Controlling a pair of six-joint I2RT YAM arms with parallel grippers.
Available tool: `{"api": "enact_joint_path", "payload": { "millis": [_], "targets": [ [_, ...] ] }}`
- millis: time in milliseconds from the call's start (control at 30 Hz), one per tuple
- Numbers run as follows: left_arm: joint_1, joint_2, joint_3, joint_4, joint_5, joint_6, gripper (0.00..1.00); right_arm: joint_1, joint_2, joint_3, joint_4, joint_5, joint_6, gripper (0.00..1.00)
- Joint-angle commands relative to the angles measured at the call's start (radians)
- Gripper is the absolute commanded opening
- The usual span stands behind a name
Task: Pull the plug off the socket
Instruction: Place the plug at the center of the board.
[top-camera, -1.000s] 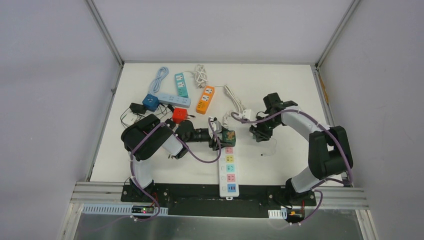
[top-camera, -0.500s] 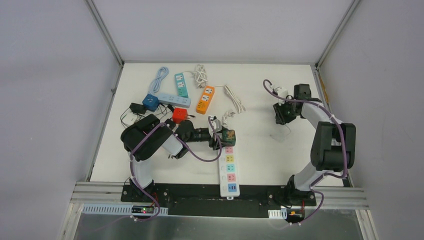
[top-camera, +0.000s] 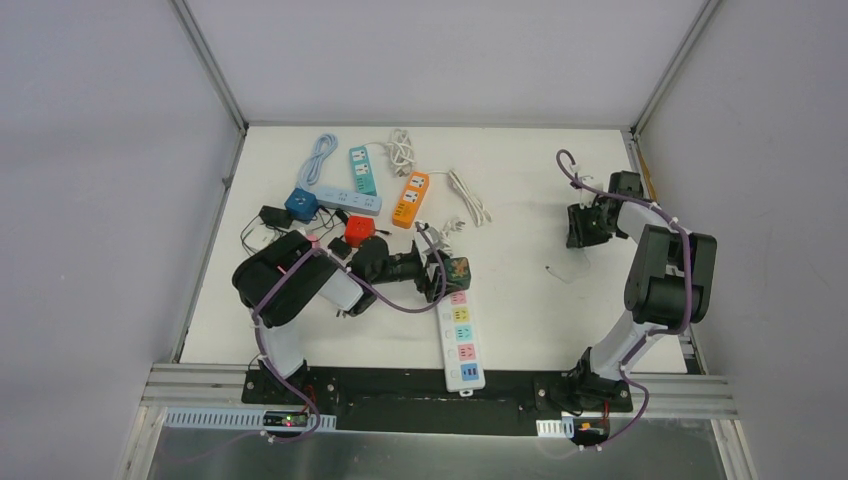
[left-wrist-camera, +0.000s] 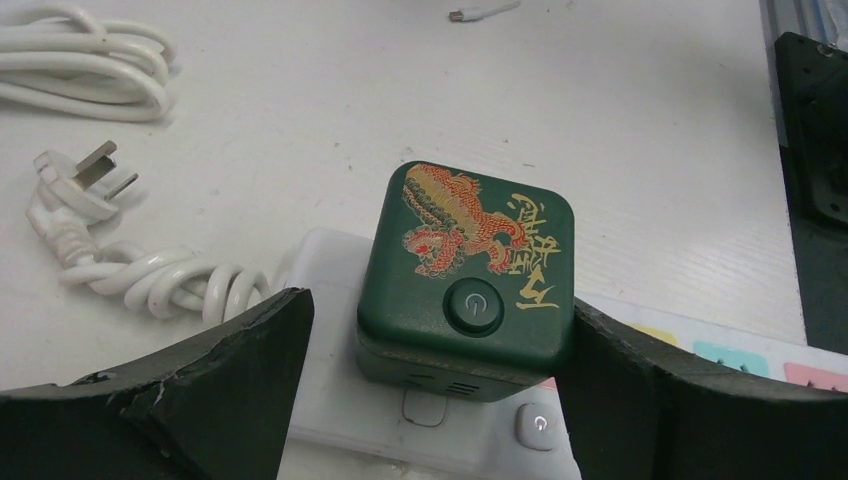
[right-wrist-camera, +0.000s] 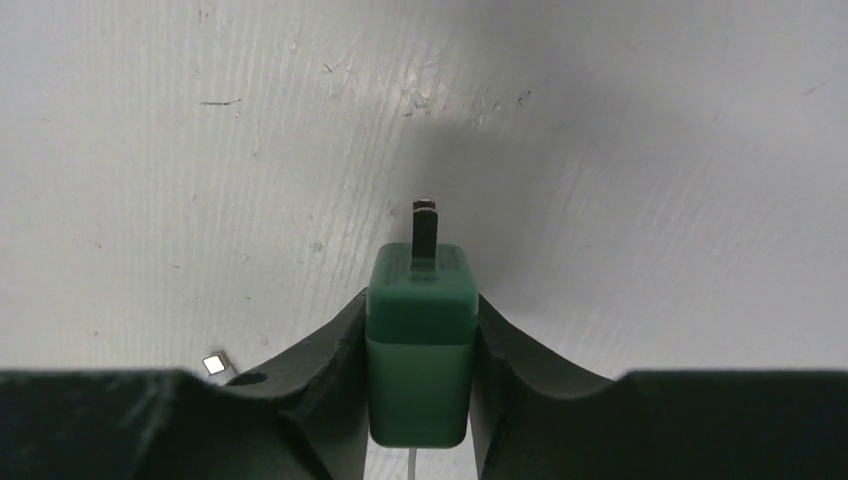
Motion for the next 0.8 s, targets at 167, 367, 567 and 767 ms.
{"api": "enact_joint_path", "payload": {
  "millis": [167,367,567,767],
  "targets": [
    [0.01,-0.222,0.056,-0.349,-0.11,-0.041,0.94,-0.011,-0.07,0.022,0.022,-0.044,-0.01,0.64],
    [0.01,-0.339,0.093,-0.586,-0.153,-0.061,0.98,-0.012,-0.188,0.0,0.027,-0.065,-0.036,0.77],
    [0.01,-0.477,0.1,-0.748,-0.234,-0.089,0.99,-0.011,-0.314,0.004,-0.023,-0.118,-0.078,1.0],
    [0.01,-0.61,0.091,-0.886,-0.308,-0.132,0.99,-0.011,-0.47,0.009,-0.074,-0.227,-0.113,1.0]
  ]
}}
